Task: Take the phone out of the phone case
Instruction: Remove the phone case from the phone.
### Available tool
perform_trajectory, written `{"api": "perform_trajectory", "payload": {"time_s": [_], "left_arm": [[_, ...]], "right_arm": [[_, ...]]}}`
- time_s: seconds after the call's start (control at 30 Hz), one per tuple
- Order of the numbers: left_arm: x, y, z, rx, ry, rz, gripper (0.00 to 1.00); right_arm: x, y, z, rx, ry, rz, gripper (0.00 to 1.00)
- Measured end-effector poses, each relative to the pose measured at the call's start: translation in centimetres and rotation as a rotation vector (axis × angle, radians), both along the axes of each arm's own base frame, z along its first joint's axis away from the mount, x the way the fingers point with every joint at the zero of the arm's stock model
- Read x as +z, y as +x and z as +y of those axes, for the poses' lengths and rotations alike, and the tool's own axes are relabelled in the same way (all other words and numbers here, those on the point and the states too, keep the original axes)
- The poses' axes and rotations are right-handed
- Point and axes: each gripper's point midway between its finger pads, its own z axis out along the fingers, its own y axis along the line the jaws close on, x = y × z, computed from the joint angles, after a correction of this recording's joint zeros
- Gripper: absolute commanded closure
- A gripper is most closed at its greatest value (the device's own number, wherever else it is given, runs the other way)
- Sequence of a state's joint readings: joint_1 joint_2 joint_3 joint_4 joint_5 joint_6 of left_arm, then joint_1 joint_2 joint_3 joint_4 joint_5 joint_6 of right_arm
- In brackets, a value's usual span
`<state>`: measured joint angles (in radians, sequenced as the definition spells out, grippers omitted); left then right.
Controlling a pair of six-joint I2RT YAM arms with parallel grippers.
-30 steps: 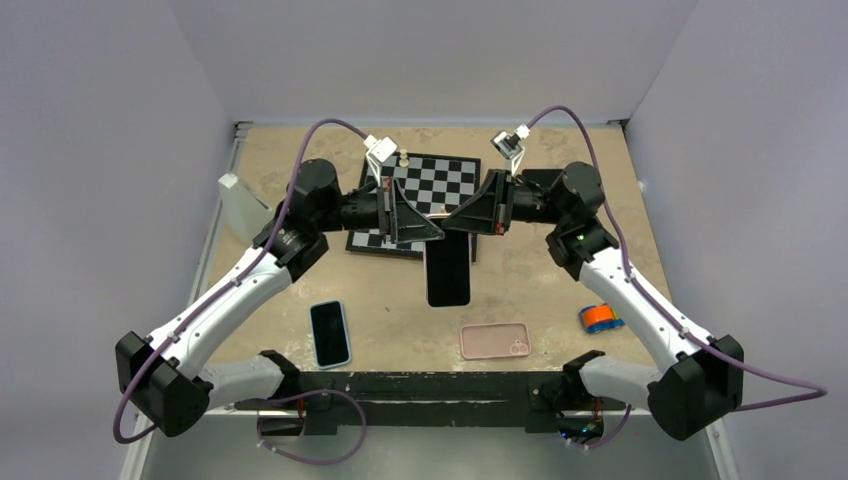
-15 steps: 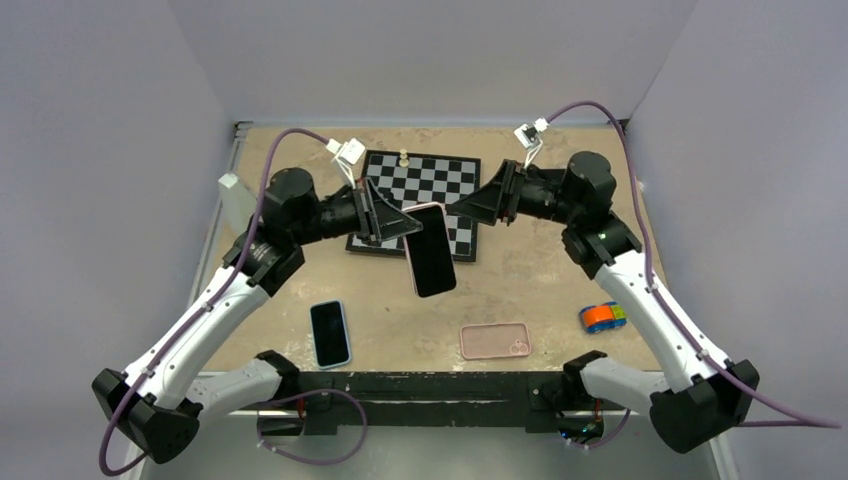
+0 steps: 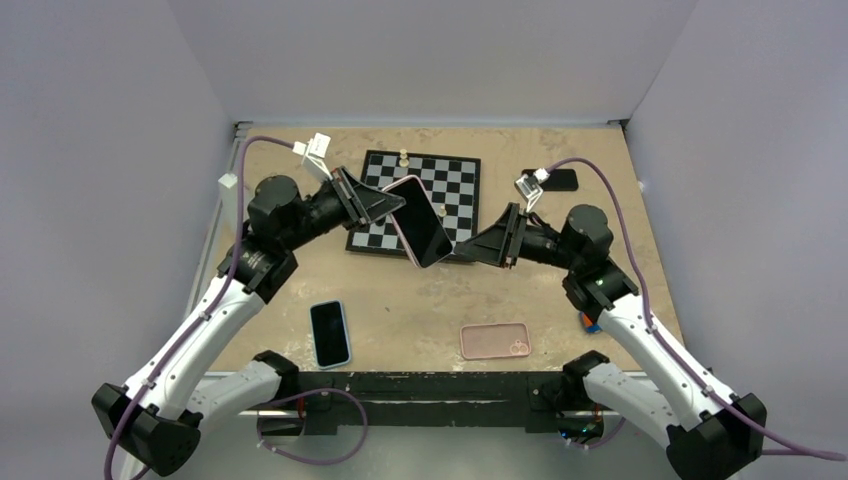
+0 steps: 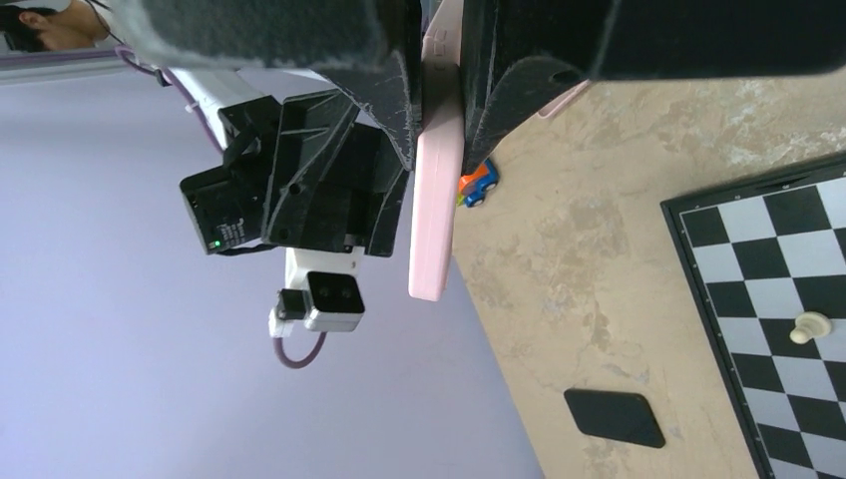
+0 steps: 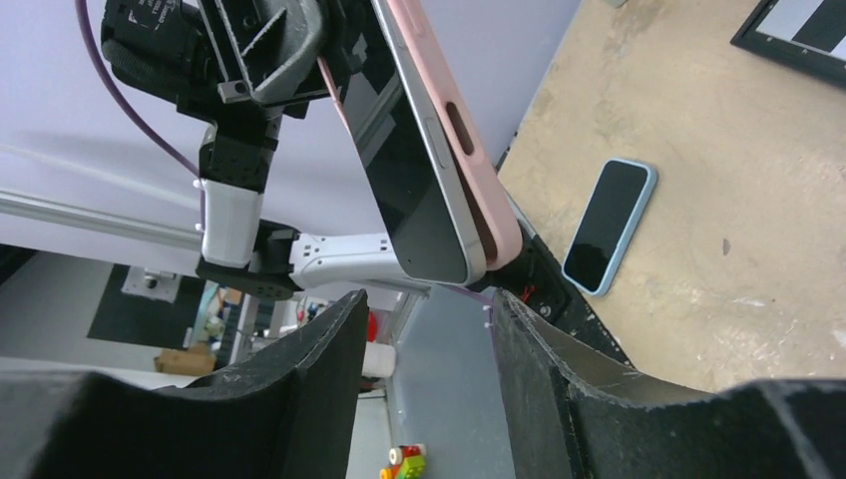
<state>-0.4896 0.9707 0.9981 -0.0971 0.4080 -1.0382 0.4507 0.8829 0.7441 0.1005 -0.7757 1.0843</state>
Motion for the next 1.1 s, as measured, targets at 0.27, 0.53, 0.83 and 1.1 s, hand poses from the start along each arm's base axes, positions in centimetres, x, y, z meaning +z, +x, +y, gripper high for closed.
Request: {"api": "perform_trajectory", "payload": {"time_s": [0.27, 0.53, 0.83, 1.1], "left_arm": [[1.2, 0.4, 0.0, 0.018, -0.060, -0.018, 1.00], [1.7, 0.6, -0.2, 0.013, -0.104, -0.017, 1.00], [1.5, 0.7, -0.6, -0.014, -0.132, -0.007, 1.00], [0.5, -0.4, -2.2, -0.160, -0.089, 0.024, 1.00]], "right_arm": [[0.6, 0.1, 0.4, 0.009, 0.059, 0.024, 0.51], [1.6, 0.0, 0.6, 0.029, 0.101, 0.013, 0.52], [1.0, 0.3, 1.1, 0.049, 0.115, 0.038, 0.55], [1.2, -0.7, 1.3, 0.123, 0.095, -0.002, 0.59]]}}
